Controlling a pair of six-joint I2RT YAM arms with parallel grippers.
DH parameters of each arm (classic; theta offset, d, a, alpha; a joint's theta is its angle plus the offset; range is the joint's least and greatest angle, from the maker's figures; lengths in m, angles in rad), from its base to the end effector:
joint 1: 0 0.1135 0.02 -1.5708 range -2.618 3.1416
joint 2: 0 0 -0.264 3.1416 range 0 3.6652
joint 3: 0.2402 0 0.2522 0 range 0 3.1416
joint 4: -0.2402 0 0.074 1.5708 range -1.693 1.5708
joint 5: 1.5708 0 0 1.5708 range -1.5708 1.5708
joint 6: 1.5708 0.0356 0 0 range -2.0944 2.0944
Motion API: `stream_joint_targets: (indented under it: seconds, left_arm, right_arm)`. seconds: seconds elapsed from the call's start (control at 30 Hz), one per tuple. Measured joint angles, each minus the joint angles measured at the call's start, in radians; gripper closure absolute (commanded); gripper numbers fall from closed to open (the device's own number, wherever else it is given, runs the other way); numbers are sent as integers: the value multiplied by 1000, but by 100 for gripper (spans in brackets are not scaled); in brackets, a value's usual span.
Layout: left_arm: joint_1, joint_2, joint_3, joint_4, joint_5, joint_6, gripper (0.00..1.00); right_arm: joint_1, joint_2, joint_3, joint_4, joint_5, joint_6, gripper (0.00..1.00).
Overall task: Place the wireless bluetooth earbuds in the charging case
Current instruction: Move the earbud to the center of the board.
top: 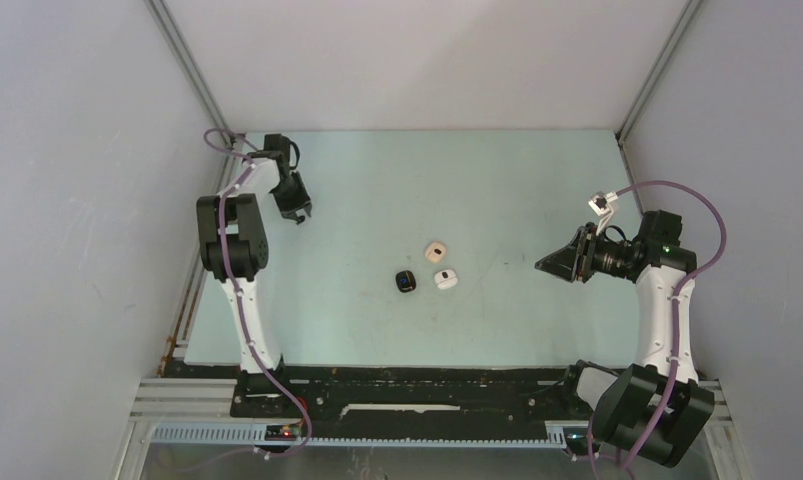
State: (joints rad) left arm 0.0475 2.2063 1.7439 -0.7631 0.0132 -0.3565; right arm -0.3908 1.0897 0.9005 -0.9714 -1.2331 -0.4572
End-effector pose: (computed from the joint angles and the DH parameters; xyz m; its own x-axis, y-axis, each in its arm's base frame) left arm 0.4593 0.0214 0.1673 -0.8658 -0.3905 -0.3129 -0.3683 0.9206 -0.1298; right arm 0.1828 -0.0390 0.2817 -0.6630 0.1150 -0.7398 -0.5732 0.5577 0.6003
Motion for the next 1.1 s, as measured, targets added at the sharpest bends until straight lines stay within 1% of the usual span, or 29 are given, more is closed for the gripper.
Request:
stream_joint_targets:
  seconds: [0.13,0.27,0.5,0.63,0.7,0.73,0.8,0.9,1.0,1.1]
  left_arm:
    - [-11,-8,-13,-14,-3,3,65]
    - [-24,-24,-39,-33,-2,14,71]
    - [-96,-27,-37,-80,1,26,75]
    - [-129,-20,-5,-114,0,29,76]
    - [-137,-20,5,-121,0,32,74]
    - [-139,-20,7,-123,1,34,70]
    - [-140,-21,5,-122,-4,34,60]
    - [-138,-46,-34,-103,-47,21,52]
    - [-124,-87,-57,-99,-94,7,50]
    - [-104,-85,-13,-107,-126,6,50]
  right_arm:
    - [0,0,0,0,0,-3,65]
    - [0,-2,0,-2,0,-5,65]
    - [0,-15,0,-7,0,-8,65]
    - [0,-21,0,-9,0,-13,65]
    - [0,-22,0,-11,1,-16,65]
    - [0,-23,0,-13,1,-18,65]
    - [0,-23,0,-15,3,-21,65]
    - [0,-23,0,-15,3,-23,65]
    - [0,-23,0,-15,3,-23,65]
    - [0,-23,0,-16,3,-24,65]
